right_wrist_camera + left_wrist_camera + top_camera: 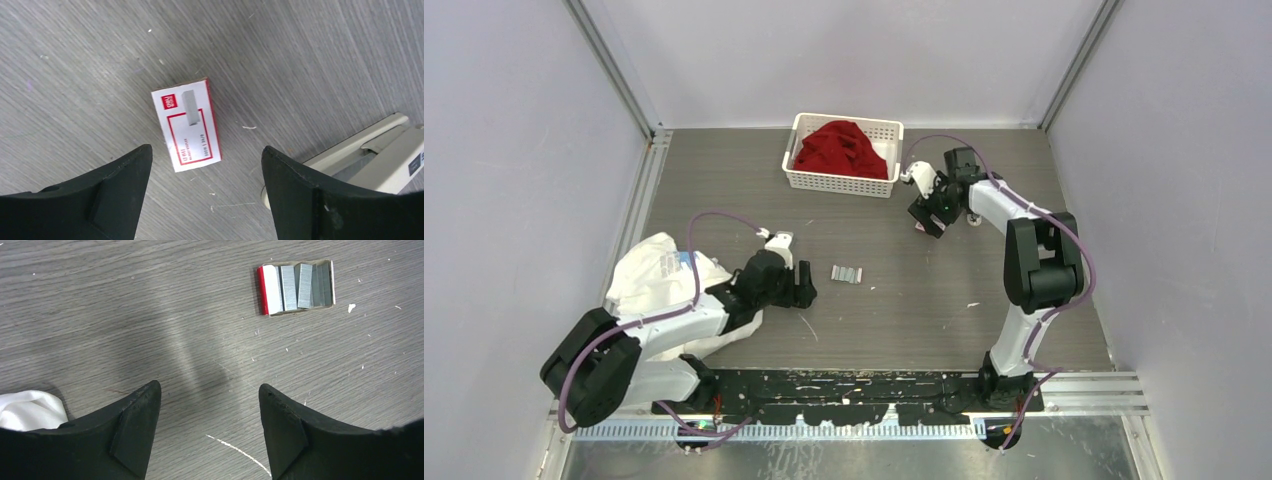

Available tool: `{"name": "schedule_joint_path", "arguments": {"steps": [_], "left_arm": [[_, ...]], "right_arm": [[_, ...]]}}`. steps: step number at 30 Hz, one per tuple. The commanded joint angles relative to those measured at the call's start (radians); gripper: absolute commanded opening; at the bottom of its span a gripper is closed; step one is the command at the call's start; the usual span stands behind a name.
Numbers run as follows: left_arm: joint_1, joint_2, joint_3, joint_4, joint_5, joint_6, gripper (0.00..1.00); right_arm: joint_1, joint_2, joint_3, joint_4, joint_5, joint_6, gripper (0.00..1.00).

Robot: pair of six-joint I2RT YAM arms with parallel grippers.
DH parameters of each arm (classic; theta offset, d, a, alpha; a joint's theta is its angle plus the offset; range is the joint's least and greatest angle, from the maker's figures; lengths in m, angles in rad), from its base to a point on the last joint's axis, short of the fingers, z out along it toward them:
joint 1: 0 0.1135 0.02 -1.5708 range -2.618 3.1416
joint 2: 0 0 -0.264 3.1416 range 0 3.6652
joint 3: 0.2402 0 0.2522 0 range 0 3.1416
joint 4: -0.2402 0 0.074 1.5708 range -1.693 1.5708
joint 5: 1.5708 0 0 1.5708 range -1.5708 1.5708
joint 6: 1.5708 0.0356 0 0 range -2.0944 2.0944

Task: Unload the staples from the stapler
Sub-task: Pick up the staple box from the center of the board.

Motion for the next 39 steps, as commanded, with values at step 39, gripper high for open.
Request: {"name": "schedule_joint_path", "arguments": {"steps": [39], "left_arm": [[0.092, 0.11, 0.103, 0.009, 0.085, -0.023, 0.53]], "right_arm": [[0.12, 0.202, 0.249, -0.291, -0.243, -0.257, 0.51]]}}
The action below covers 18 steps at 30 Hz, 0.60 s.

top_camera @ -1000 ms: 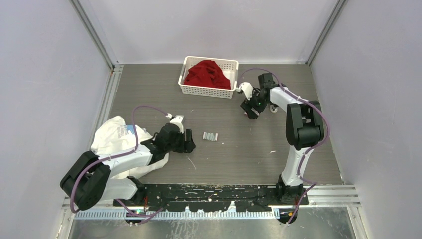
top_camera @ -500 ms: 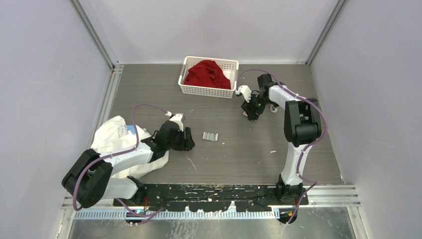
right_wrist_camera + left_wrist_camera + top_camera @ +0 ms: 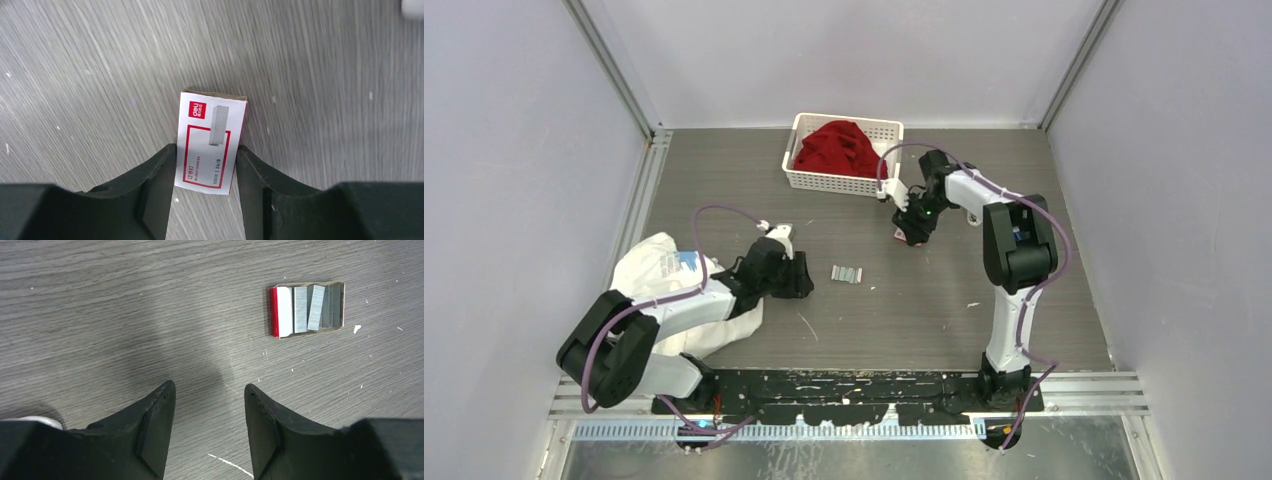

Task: Unload the staples from the stapler
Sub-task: Pick up the staple box from the center of the board.

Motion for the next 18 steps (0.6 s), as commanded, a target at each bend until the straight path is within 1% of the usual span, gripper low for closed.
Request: {"name": "schedule_joint_path", "arguments": {"steps": [1, 3, 8, 13, 18], "left_arm": [[0.008, -0.022, 0.025, 0.008, -0.017, 0.0, 0.53], [0.009, -0.058, 0.015, -0.02, -0.048, 0.001, 0.53], [0.01, -0.265, -0.026, -0.135, -0.145, -0.007, 0.53], [0.01, -0.52, -0.071, -0.268, -0.249, -0.045, 0.53], [0.01, -0.786, -0.072, -0.417, -0.314, -0.064, 0.52]], "right_arm": [[0.081, 0.031, 0.097, -0.038, -0.031, -0.037, 0.51], [0.134, 0.06, 0.149, -0.05, -0.019, -0.038, 0.51], [0.251, 0.154, 0.304, -0.09, -0.001, -0.041, 0.51], [0.362, 0.233, 0.409, -0.098, 0.019, -0.038, 0.51], [0.433, 0.294, 0.517, -0.113, 0.022, -0.03, 0.52]]}}
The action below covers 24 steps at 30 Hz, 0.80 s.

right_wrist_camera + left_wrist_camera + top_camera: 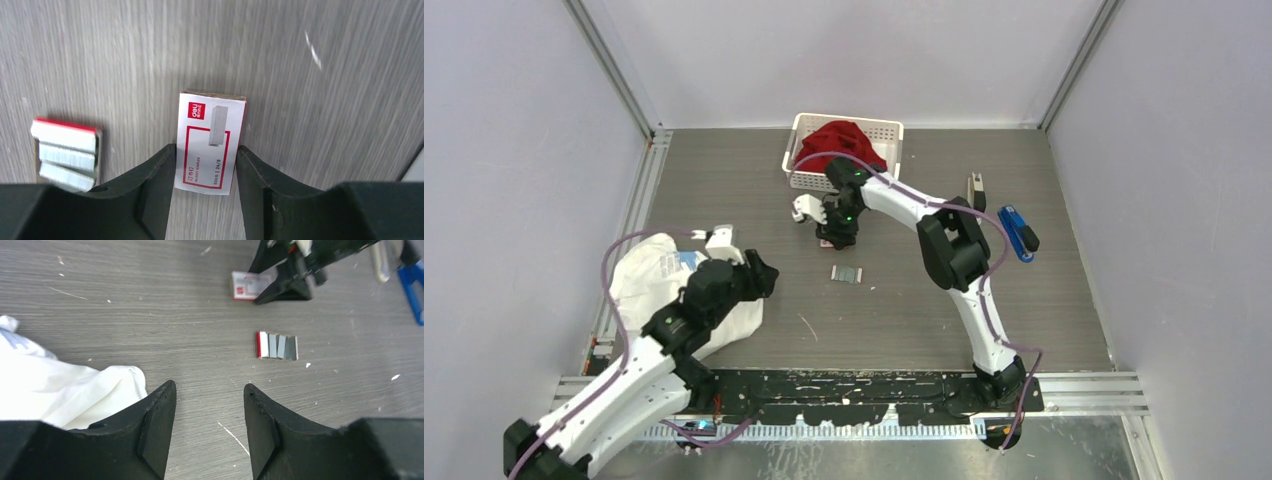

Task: Unload the staples from the stapler
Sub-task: Pick up the staple box from the center of the board, then place the staple box at the center of the board.

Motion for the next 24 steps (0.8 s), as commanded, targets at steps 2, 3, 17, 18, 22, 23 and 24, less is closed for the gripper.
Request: {"name": "schedule_joint_path", "arguments": {"steps": [2, 3, 17, 18, 22, 23, 24], "left_arm": [[0.004, -0.231, 0.004, -0.177, -0.108, -0.031, 0.52], [0.004, -0.264, 0.008, -0.193, -0.115, -0.032, 0.52], [0.005, -0.372, 0.026, -0.273, -0.136, -0.034, 0.52], [0.005, -0.373, 0.024, -0.272, -0.136, -0.035, 0.52], [0.004, -0.372, 0.025, -0.273, -0.131, -0.035, 0.52], [0.004, -0.372, 0.025, -0.274, -0.128, -0.037, 0.52], [0.004, -0.372, 0.025, -0.274, -0.125, -0.037, 0.52]], "right_arm": [[0.063, 0.05, 0.129, -0.039, 0.002, -0.001, 0.52], [0.077, 0.058, 0.143, -0.044, -0.002, 0.003, 0.52], [0.214, -0.097, -0.146, 0.151, -0.008, 0.217, 0.53], [0.222, -0.115, -0.175, 0.169, -0.005, 0.231, 0.53], [0.254, -0.149, -0.243, 0.216, 0.017, 0.298, 0.56], [0.258, -0.153, -0.255, 0.224, 0.023, 0.313, 0.58], [0.259, -0.161, -0.267, 0.236, 0.033, 0.332, 0.62]]}}
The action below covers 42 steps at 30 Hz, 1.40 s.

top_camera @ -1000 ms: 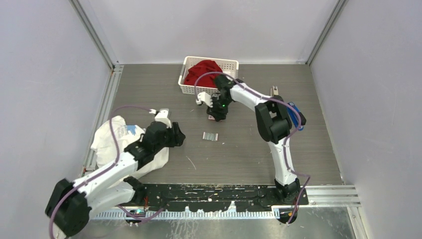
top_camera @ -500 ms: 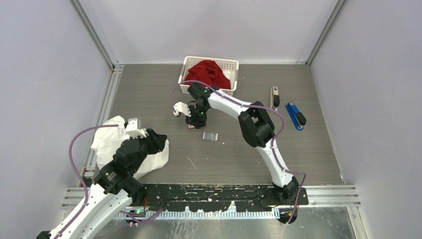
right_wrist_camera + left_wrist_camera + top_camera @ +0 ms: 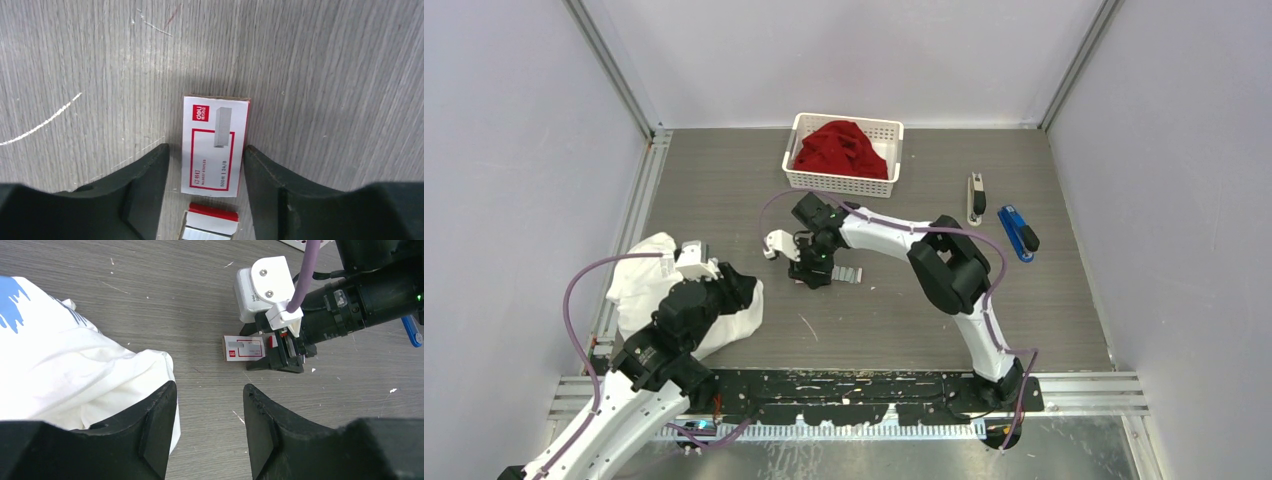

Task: Unload the staples from the stapler
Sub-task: Place the staple box at the center of the board, then close the staple box at the center of the board.

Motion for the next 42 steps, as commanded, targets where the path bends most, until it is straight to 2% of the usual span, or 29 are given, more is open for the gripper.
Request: {"name": "schedule_joint_path", "arguments": {"steps": [1, 6, 8, 12, 15, 18, 21, 25, 27, 31, 37, 42], "left_arm": [[0.004, -0.009, 0.024, 0.014, -0.005, -0.004, 0.52], [0.005, 0.007, 0.012, 0.044, 0.039, -0.009, 0.52], [0.004, 0.013, 0.007, 0.063, 0.064, -0.009, 0.52], [0.004, 0.014, -0.009, 0.093, 0.114, -0.006, 0.52], [0.004, 0.008, -0.045, 0.149, 0.165, -0.001, 0.52], [0.004, 0.031, -0.086, 0.247, 0.214, -0.008, 0.57], [0.004, 0.087, -0.122, 0.344, 0.257, -0.019, 0.6], [0.004, 0.189, -0.139, 0.434, 0.297, -0.017, 0.65], [0.004, 0.24, -0.148, 0.477, 0.313, -0.011, 0.69], [0.004, 0.33, -0.168, 0.546, 0.332, -0.004, 0.73], [0.004, 0.441, -0.164, 0.59, 0.332, 0.007, 0.73], [0.004, 0.461, -0.166, 0.604, 0.328, 0.009, 0.73]], "right_arm": [[0.016, -0.062, -0.068, 0.064, 0.039, 0.117, 0.66], [0.001, -0.205, -0.158, 0.117, 0.004, 0.129, 0.88], [0.0, -0.269, -0.189, 0.122, -0.021, 0.122, 0.93], [-0.025, -0.393, -0.266, 0.137, -0.088, 0.103, 0.94], [-0.098, -0.516, -0.363, 0.183, -0.201, 0.09, 0.94], [-0.215, -0.655, -0.518, 0.295, -0.353, 0.089, 0.94], [-0.329, -0.761, -0.646, 0.444, -0.487, 0.13, 1.0], [-0.46, -0.77, -0.753, 0.602, -0.721, 0.275, 1.0], [-0.467, -0.757, -0.741, 0.554, -0.721, 0.23, 1.0], [-0.465, -0.76, -0.732, 0.492, -0.626, 0.135, 1.0], [-0.462, -0.746, -0.734, 0.438, -0.554, 0.005, 0.98], [-0.441, -0.73, -0.742, 0.398, -0.508, -0.108, 0.97]]}}
